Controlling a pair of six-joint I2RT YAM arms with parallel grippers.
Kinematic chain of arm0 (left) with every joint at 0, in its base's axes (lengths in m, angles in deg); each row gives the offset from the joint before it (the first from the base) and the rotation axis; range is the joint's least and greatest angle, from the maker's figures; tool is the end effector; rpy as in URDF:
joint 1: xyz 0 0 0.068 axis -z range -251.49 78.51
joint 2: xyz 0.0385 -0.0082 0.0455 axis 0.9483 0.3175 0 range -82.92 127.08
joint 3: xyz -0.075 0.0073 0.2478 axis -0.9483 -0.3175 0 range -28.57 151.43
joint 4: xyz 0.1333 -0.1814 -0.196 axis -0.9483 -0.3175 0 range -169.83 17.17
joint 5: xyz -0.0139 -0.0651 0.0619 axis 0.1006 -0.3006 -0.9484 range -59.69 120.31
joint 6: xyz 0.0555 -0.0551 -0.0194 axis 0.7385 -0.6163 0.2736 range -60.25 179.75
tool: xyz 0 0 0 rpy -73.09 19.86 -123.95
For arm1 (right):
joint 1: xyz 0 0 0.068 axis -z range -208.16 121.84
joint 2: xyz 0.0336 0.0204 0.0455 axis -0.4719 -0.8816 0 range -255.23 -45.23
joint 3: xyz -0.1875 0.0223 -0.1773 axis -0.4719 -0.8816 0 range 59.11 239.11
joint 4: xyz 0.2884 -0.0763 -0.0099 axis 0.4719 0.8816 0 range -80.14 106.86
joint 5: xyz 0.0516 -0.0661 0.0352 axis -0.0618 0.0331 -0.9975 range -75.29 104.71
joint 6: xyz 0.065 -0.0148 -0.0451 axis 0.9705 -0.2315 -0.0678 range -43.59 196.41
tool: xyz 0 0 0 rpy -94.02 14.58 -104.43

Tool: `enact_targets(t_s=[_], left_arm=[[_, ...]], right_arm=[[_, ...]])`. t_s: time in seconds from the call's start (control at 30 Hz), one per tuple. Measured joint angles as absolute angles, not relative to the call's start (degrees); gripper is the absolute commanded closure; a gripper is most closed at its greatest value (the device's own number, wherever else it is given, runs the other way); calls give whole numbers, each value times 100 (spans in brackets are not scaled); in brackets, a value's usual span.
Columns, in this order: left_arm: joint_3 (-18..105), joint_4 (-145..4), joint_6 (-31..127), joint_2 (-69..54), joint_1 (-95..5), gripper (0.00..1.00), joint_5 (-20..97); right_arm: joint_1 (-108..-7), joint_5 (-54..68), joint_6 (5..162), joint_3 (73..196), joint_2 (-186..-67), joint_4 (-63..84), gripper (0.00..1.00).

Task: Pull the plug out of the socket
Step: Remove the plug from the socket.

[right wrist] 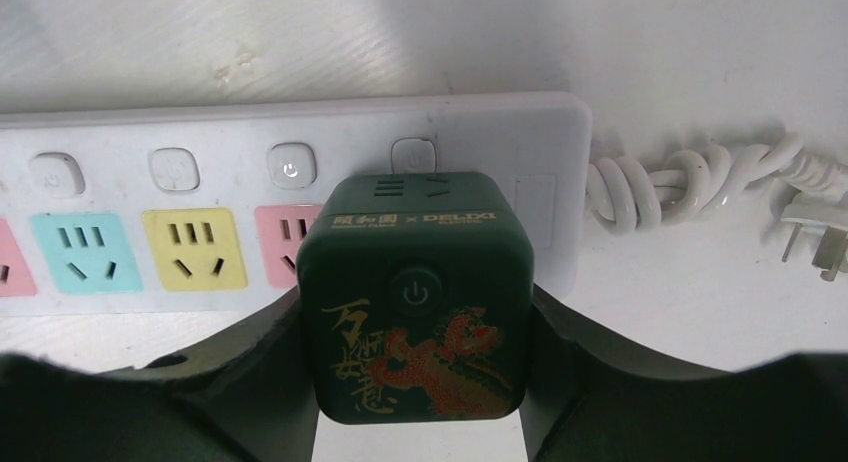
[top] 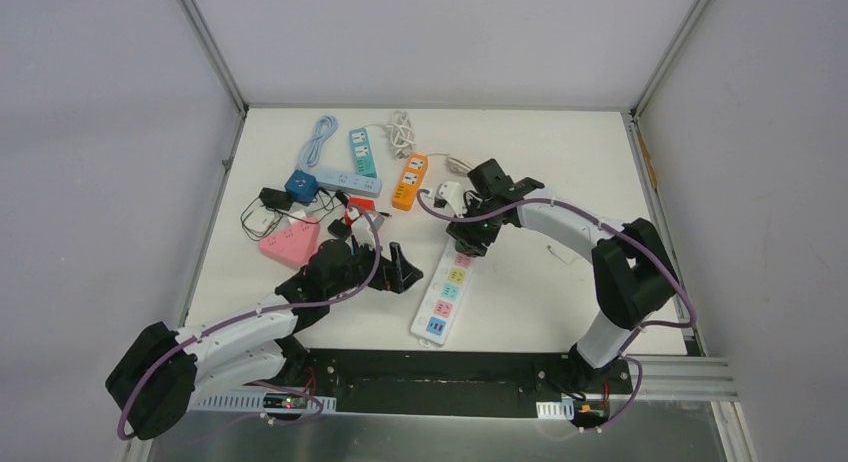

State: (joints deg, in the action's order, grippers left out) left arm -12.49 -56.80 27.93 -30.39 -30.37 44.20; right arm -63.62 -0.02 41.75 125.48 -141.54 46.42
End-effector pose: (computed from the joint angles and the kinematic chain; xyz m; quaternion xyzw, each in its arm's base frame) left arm 0.1887 -0.1868 0.1417 0.1349 0.8070 -0.4165 0.3964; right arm 0.2993 0.2348 0.1423 -0.5791 0.7798 0.1269 0.2011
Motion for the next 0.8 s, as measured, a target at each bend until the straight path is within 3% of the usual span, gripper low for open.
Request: enact_targets(t_s=[0.27, 0.8], left_arm=[[-1111, -4976, 4212, -2176, -1773, 5, 3272], [-25, -4751, 5427, -359, -858, 2, 1994]], right_arm=[[-6338, 200, 4790, 12922, -14467, 4703, 100], [-6338, 235, 5026, 13009, -14533, 4716, 100]])
